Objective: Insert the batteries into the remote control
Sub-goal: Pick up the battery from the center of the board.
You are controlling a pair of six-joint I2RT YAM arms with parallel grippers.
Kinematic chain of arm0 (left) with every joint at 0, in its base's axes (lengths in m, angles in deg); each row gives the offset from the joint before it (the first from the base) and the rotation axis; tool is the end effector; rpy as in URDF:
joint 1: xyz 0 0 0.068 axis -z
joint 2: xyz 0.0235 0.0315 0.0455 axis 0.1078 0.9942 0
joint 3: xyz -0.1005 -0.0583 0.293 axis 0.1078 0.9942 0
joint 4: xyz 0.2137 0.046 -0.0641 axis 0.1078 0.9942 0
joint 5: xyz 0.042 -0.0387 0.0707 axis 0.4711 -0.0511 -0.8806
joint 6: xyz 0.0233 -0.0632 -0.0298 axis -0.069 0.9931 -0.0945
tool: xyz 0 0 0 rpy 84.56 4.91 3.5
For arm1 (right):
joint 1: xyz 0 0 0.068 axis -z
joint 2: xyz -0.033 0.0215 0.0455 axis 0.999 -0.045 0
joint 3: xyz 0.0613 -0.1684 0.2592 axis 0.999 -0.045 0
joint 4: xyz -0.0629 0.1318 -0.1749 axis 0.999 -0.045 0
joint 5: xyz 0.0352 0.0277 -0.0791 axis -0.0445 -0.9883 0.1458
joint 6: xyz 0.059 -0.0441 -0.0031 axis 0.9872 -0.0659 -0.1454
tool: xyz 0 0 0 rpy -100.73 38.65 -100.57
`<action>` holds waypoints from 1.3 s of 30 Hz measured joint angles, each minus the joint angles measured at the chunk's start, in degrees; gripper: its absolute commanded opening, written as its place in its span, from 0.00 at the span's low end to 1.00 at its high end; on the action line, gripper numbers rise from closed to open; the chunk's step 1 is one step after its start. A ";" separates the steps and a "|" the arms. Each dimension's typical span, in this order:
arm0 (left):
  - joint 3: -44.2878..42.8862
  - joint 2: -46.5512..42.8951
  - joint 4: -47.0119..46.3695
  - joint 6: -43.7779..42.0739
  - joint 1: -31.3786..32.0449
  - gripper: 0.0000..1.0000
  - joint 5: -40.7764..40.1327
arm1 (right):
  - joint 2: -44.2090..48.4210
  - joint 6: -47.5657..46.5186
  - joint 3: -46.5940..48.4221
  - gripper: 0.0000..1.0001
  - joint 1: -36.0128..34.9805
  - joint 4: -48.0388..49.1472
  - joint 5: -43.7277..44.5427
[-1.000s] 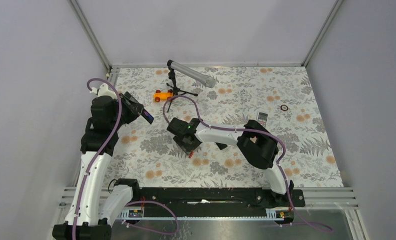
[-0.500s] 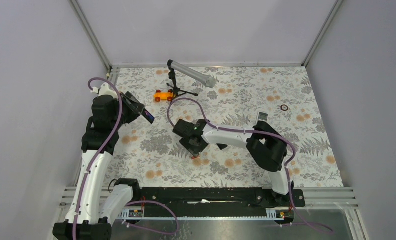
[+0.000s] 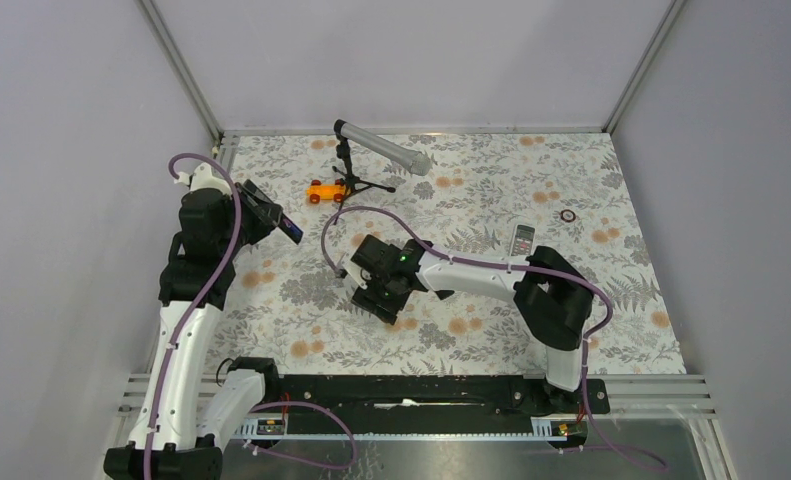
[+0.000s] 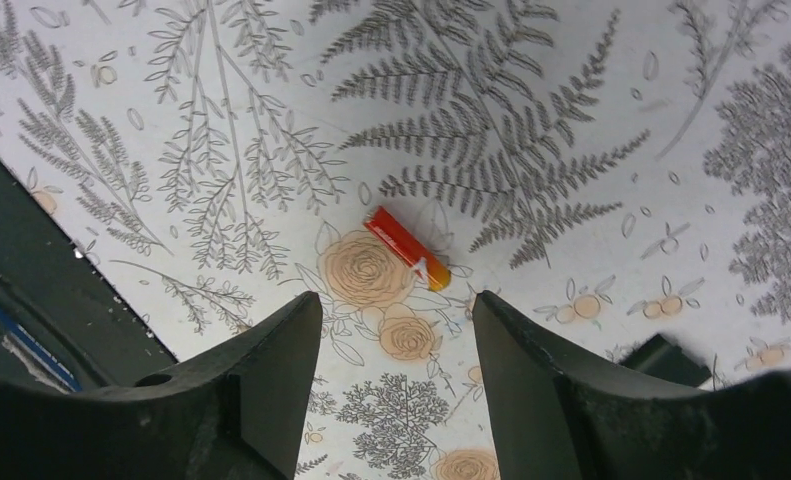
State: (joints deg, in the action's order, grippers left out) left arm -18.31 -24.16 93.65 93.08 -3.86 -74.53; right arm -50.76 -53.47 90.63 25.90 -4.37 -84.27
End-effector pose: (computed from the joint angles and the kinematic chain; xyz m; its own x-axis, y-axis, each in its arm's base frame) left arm 0.1354 -0.0099 0.3827 -0.3761 -0.5690 -0.7313 -0.1430 0.8154 -0.5609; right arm 0.1828 0.3432 0.2333 -0.3316 -0.8249 -0.4577 -0.9270 0.3751 -0.0045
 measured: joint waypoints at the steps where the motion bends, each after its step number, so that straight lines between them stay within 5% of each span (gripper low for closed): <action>1: -0.07 0.00 0.09 0.00 0.00 0.00 -0.20 | -0.09 -0.81 0.07 0.65 -0.02 0.17 -0.76; 11: -0.92 0.11 1.25 -0.02 -0.35 0.00 -0.83 | -5.73 -7.08 2.58 0.56 -0.11 0.42 -2.73; 23: -1.11 0.44 1.27 -0.02 -0.72 0.00 -0.79 | -8.13 -6.71 3.58 0.18 -1.11 0.61 4.57; 39: -1.11 2.40 -0.81 0.39 -0.87 0.00 2.67 | -0.50 9.57 -3.08 0.14 -1.05 8.70 16.02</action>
State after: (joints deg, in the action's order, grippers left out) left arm -19.42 -21.75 92.84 93.47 -4.73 -71.86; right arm -51.26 -43.90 87.55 24.85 4.33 -68.25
